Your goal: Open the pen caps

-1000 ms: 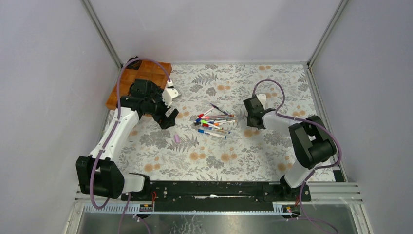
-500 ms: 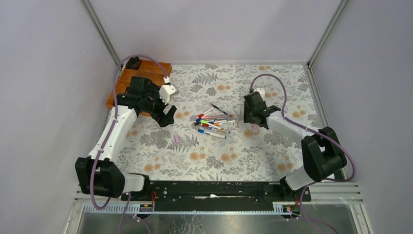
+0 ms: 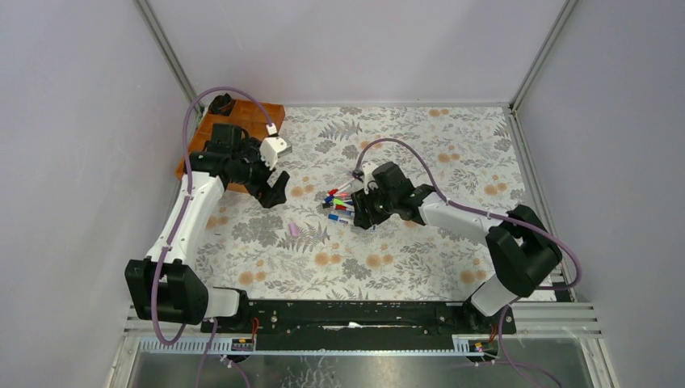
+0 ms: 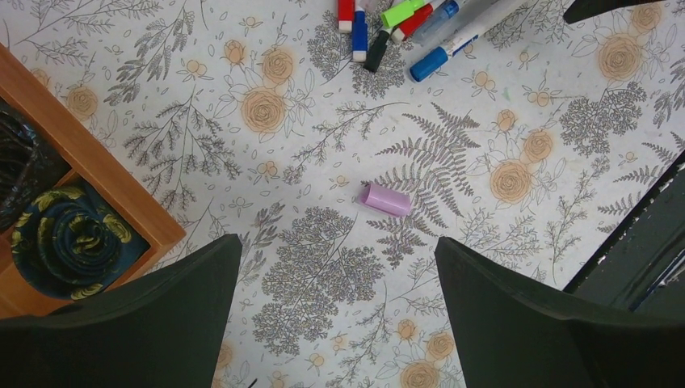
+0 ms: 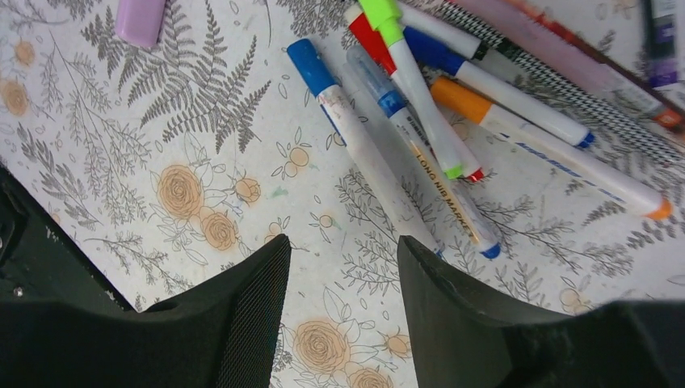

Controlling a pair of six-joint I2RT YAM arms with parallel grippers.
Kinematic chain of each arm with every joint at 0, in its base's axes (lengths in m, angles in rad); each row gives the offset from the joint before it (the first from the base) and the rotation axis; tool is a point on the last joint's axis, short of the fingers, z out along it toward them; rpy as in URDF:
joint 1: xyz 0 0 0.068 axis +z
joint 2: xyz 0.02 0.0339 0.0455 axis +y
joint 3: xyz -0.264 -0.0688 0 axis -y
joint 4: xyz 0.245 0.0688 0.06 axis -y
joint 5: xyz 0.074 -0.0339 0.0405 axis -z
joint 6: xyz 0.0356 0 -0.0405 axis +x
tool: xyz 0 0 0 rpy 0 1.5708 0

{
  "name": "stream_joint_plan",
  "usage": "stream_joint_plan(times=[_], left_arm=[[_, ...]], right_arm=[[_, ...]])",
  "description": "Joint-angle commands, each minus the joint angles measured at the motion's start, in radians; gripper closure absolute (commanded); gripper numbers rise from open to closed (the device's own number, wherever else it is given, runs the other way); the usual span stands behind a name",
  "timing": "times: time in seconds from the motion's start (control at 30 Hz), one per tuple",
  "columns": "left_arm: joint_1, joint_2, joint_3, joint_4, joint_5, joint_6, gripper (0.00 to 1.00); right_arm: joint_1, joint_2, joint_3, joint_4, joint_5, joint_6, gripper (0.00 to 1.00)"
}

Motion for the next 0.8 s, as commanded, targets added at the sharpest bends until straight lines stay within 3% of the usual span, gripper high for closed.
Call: stream_joint_plan(times=[0.0, 0.77], left_arm=[[0.005, -0.017, -0.015, -0.031, -0.003, -0.013, 0.02], [0.005, -0.054, -0.032, -0.067, 0.051, -0.022, 0.02]], right_arm=[[0.002, 0.058, 0.061, 0.024, -0.098, -0.048, 0.42], [0.017, 0.204, 0.031, 0.142, -0.033, -0.080, 0.48]])
